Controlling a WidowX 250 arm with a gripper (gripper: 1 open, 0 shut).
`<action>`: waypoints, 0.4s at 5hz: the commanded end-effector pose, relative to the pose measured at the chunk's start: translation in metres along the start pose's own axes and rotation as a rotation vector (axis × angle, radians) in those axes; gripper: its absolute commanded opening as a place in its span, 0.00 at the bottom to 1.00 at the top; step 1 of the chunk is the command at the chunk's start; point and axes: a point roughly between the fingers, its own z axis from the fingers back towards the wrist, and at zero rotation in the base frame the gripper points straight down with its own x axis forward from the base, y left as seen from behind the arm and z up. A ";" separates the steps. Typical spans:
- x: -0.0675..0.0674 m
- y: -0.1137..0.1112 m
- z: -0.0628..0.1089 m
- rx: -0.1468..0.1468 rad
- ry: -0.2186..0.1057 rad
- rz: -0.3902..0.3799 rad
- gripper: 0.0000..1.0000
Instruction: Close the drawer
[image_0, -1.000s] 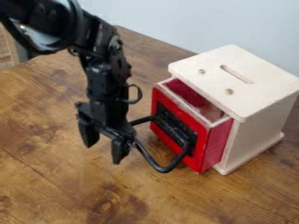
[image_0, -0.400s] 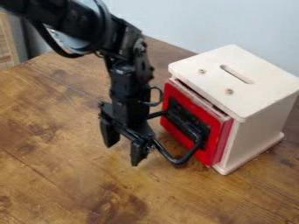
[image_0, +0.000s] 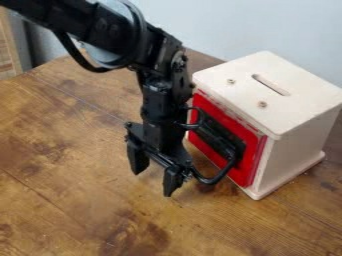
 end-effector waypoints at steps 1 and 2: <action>0.011 -0.007 0.037 0.007 -0.112 -0.042 1.00; 0.011 -0.009 0.038 0.005 -0.100 -0.057 1.00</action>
